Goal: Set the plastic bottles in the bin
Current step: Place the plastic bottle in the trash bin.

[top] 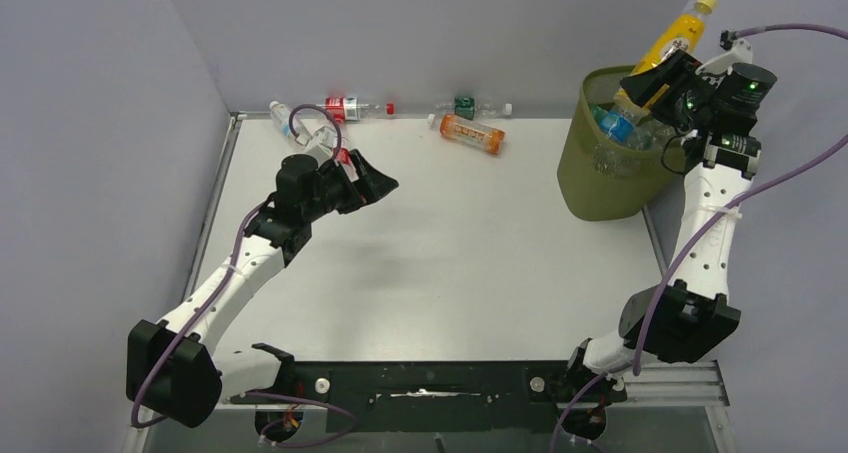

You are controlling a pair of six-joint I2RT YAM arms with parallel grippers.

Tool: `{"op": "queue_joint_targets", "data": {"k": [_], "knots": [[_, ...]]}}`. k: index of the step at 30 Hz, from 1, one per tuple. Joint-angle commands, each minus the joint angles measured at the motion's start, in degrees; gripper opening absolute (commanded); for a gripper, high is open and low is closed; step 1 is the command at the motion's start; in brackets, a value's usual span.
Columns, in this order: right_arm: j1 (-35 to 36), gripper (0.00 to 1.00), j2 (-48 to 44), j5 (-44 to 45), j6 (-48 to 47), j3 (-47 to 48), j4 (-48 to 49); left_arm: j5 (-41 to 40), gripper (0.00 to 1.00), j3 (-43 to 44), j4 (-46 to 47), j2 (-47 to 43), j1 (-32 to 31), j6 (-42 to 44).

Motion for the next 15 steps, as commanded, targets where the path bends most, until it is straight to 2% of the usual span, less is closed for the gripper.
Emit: {"op": "queue_joint_targets", "data": {"k": [1,5,7,9,11,15], "knots": [[-1.2,0.59,3.2,-3.1,-0.8,4.1,-0.1,2.7,0.88,-0.3,4.3,-1.7,0.8,-0.2],[-1.3,0.61,6.5,-0.9,-2.5,6.5,-1.8,3.7,0.88,-0.2,4.2,-1.1,1.2,-0.2],[-1.3,0.65,7.5,0.5,-3.7,7.2,-3.1,4.0,0.88,0.3,3.6,-0.6,1.4,0.0],[-1.3,0.72,8.1,2.2,-4.8,7.4,-4.8,4.4,0.88,0.4,3.5,0.0,1.6,0.0],[-1.3,0.92,7.9,3.9,-5.6,7.1,-5.9,4.5,0.88,0.5,3.5,0.4,1.9,0.0],[-1.3,1.00,6.4,7.0,-7.1,7.4,-8.1,4.6,0.88,0.8,3.4,1.3,2.1,-0.1]]}}
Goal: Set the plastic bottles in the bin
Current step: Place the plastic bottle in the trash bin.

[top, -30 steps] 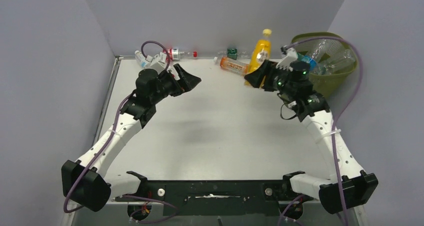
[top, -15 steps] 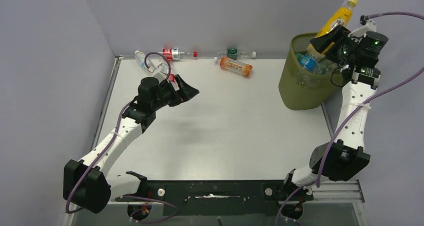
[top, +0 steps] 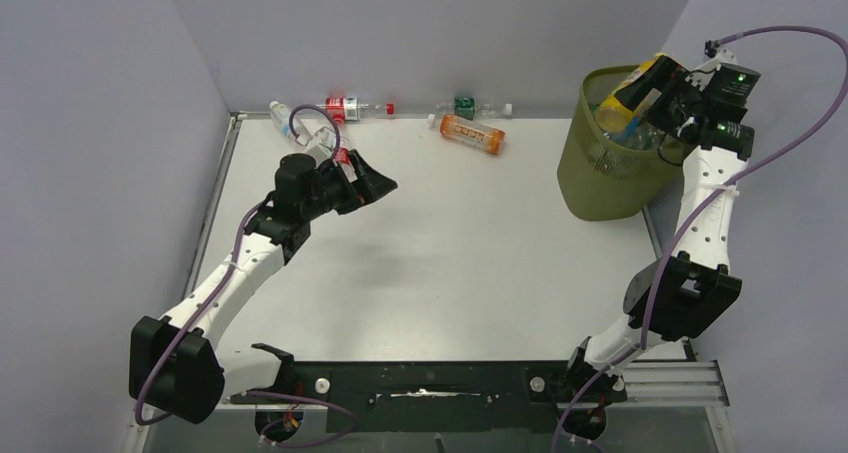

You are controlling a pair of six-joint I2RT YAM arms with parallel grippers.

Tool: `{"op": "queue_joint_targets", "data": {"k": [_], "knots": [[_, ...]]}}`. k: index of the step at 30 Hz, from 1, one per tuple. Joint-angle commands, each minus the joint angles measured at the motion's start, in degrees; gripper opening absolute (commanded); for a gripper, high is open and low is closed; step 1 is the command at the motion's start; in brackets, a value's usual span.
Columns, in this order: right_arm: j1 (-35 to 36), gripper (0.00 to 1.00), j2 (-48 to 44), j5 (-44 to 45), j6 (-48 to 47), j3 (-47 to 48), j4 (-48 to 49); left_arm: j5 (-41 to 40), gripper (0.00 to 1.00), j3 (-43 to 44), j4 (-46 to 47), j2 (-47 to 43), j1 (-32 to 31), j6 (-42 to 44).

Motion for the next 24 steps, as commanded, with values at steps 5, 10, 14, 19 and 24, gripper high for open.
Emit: {"op": "queue_joint_targets", "data": {"k": [5,10,14,19,24], "knots": [[-0.1,0.98,-5.6,7.1,-2.6,5.9,-4.9,0.8,0.88,2.6,2.3,1.3,0.6,0.2],[-0.1,0.98,-9.9,5.7,-2.0,4.9,-5.6,-0.4,0.88,3.7,0.8,2.2,1.2,1.1],[-0.1,0.98,-14.6,0.8,0.4,-0.1,-2.9,-3.5,0.88,5.0,-0.6,4.1,3.0,3.0],[3.0,0.98,-19.9,-4.0,3.0,-7.5,-0.1,-9.8,0.88,8.3,-3.4,9.4,5.4,6.8],[14.8,0.98,-23.6,-1.7,4.3,-14.9,2.0,-17.8,0.88,11.3,-4.7,14.8,6.7,9.9]]}}
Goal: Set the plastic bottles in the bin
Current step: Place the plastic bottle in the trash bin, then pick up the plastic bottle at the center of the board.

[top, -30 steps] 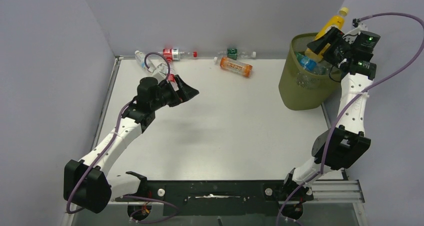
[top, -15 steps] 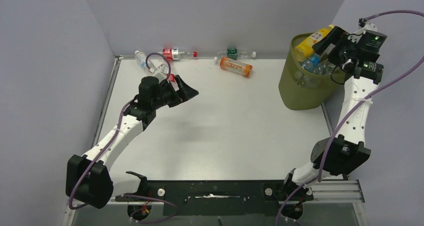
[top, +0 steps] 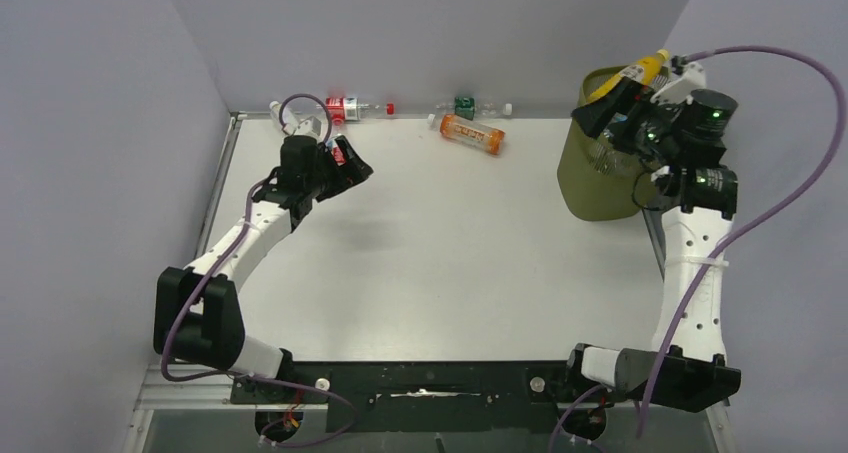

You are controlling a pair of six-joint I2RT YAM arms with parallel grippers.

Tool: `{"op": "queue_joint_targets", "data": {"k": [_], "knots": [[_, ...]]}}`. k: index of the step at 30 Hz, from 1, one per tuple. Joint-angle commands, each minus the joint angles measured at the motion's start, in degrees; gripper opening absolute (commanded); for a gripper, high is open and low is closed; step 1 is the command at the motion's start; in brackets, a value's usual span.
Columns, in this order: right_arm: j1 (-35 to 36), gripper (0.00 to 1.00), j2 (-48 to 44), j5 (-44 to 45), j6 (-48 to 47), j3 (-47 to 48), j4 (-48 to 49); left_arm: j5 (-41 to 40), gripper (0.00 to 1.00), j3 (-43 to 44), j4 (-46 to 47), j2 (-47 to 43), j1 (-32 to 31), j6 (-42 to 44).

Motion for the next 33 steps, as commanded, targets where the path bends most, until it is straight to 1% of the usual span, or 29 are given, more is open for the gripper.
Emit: {"op": "queue_joint_targets", "data": {"k": [1,6,10,15,19,25,33], "knots": [[10.8,0.98,-2.8,-0.3,2.2,-5.9,4.2,-8.6,0.88,5.0,-0.6,3.9,1.2,4.8],[20.8,0.98,-6.1,3.3,2.4,-13.0,5.3,-12.8,0.88,9.5,-0.8,11.4,2.3,7.5],[24.5,0.98,-9.7,3.3,2.3,-19.7,5.6,-15.4,0.88,14.4,-1.5,17.1,3.2,9.7],[25.7,0.98,-14.5,1.5,3.3,-29.1,7.2,-20.6,0.87,21.2,-2.8,22.7,3.9,13.4],[26.2,0.98,-16.8,0.9,3.9,-33.9,8.0,-24.0,0.87,26.4,-3.2,28.1,4.0,16.3],[26.6,0.98,-17.5,1.0,3.5,-35.1,7.7,-27.0,0.86,33.8,-5.2,37.0,4.0,18.7],[27.0,0.98,-17.0,1.3,2.9,-35.6,7.7,-29.1,0.84,35.5,-5.3,43.3,3.3,19.0]]}}
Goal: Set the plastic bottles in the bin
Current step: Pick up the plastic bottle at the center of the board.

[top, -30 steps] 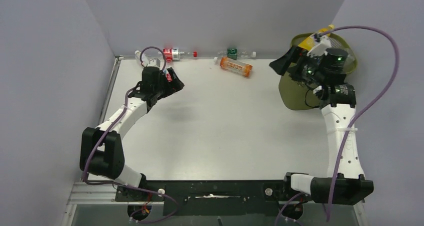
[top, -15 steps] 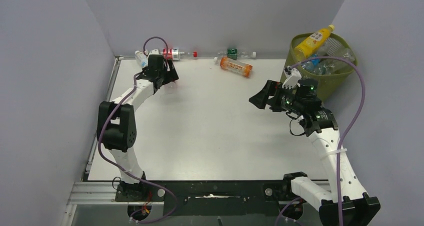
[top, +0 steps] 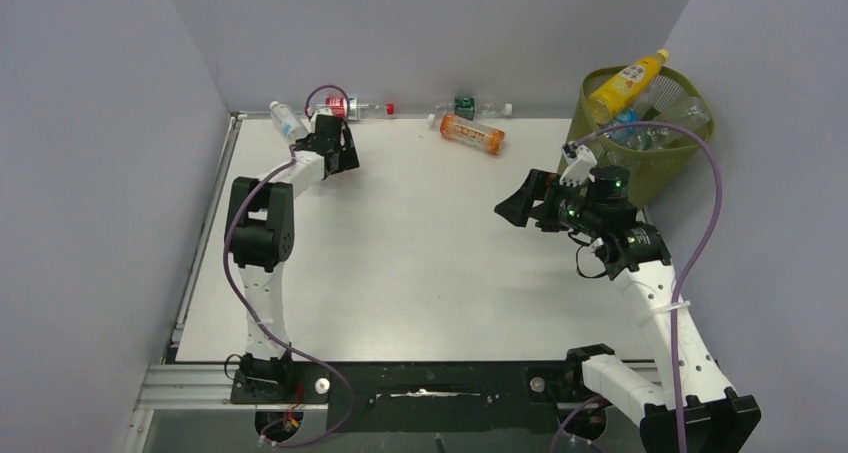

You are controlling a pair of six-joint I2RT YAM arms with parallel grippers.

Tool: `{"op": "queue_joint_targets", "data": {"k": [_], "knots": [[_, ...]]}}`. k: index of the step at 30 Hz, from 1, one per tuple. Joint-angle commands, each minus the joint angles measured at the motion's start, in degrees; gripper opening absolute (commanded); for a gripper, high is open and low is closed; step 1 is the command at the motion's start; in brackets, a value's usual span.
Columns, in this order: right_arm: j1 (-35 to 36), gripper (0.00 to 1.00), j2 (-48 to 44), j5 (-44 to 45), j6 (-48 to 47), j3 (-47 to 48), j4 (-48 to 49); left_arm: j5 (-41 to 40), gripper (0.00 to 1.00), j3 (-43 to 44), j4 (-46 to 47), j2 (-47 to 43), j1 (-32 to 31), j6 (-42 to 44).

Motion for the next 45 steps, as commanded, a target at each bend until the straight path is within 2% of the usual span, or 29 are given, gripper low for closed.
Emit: {"op": "queue_joint_targets", "data": {"k": [1,4,9,12,19,26,30,33,38,45], "knots": [[0.5,0.98,-0.5,-0.8,-0.5,0.0,3.5,-2.6,0.81,3.2,0.0,2.1,-0.4,1.2],[0.5,0.98,-0.2,-0.6,-0.6,0.1,3.6,-2.2,0.64,2.3,-0.1,2.0,-0.5,0.4],[0.4,0.98,0.4,-0.9,-0.6,-0.4,4.4,-0.2,0.49,-1.9,0.5,-3.3,-1.7,-1.2],[0.5,0.98,0.9,-1.0,-0.6,-0.5,4.9,3.2,0.48,-4.9,0.3,-8.1,-2.7,-2.2],[0.6,0.98,2.5,-0.7,-1.4,1.8,4.8,21.0,0.48,-11.3,0.8,-19.7,-5.6,-4.4],[0.6,0.98,3.8,-2.7,1.5,3.0,8.2,47.7,0.49,-22.4,14.3,-29.8,-10.1,-8.3],[0.5,0.98,4.7,-3.6,3.4,4.3,10.6,56.7,0.49,-28.3,22.8,-34.6,-14.0,-13.1],[0.5,0.98,5.3,-4.3,5.2,4.3,13.2,60.8,0.50,-33.2,33.6,-37.7,-17.4,-20.0],[0.4,0.98,6.3,-5.0,8.0,3.2,17.1,61.4,0.50,-37.9,47.0,-39.8,-23.4,-28.2],[0.5,0.98,5.8,-5.3,10.6,0.1,21.1,58.6,0.51,-39.3,56.7,-37.8,-31.9,-32.6]]}}
